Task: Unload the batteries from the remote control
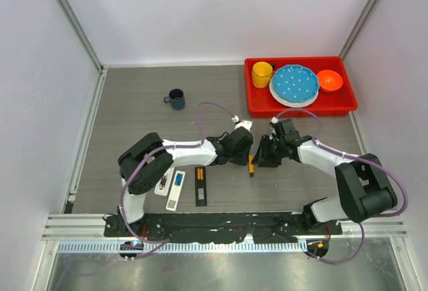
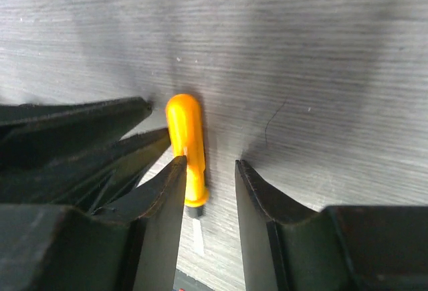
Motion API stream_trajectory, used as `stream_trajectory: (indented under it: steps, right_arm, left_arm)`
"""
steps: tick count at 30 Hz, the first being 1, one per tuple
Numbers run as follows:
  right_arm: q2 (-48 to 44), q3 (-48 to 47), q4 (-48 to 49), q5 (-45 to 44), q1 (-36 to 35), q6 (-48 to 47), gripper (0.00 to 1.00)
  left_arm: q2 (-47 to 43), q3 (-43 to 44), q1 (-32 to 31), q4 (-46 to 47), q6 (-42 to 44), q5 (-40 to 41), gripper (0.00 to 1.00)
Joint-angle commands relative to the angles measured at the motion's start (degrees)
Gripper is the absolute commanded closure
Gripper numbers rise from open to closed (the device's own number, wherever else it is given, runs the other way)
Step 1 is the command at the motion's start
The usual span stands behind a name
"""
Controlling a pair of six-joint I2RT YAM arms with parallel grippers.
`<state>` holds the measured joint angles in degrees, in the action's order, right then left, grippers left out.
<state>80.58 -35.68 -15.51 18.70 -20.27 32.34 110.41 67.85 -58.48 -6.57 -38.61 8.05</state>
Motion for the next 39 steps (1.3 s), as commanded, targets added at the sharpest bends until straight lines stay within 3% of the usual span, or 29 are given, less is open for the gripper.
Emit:
stream_trajectory:
  steps: [1, 5, 10, 15, 22, 32, 35, 37, 39]
  right_arm:
    - [-3.4, 0.5, -0.3, 2.6, -0.6, 1.1, 0.59]
    - [-4.6, 0.0, -1.9, -0.2, -0.6, -0.1, 0.58]
    - [-4.5, -0.9, -1.0, -0.6, -0.6, 0.4, 0.55]
    - [-1.1, -2.0, -0.8, -3.5, -2.7, 0.6, 0.55]
    - [4.6, -5.5, -0.8, -9.8, -8.3, 1.7, 0.57]
    - [15.1, -13.0, -8.1, -27.1, -15.8, -0.3, 0.80]
    - [18.6, -14.9, -9.8, -29.0, -18.0, -1.0, 0.86]
    - [20.8, -16.6, -10.4, -29.8, -19.1, -1.6, 0.99]
    - [22.5, -17.0, -9.0, -27.2, -19.5, -1.7, 0.99]
  left_arm:
    - [1.6, 2.1, 0.3, -0.1, 0.1, 0.4, 0.69]
    - [-0.9, -0.1, 0.4, 0.0, 0.3, 0.7, 0.68]
    - [-9.9, -6.8, 0.4, 0.9, 0.6, 1.6, 0.57]
    - [-17.7, -10.9, 0.4, -1.8, 1.5, 4.8, 0.47]
    - [-26.1, -13.8, 0.4, -6.6, 2.2, 8.4, 0.42]
    - [-32.6, -16.8, 0.3, -11.5, 1.8, 11.5, 0.39]
    - [-34.9, -18.5, 0.4, -12.7, 1.4, 11.8, 0.39]
    - [-36.0, -19.4, 0.4, -13.0, 1.4, 11.8, 0.38]
    - [-37.3, -20.2, 0.4, -13.5, 1.3, 11.5, 0.36]
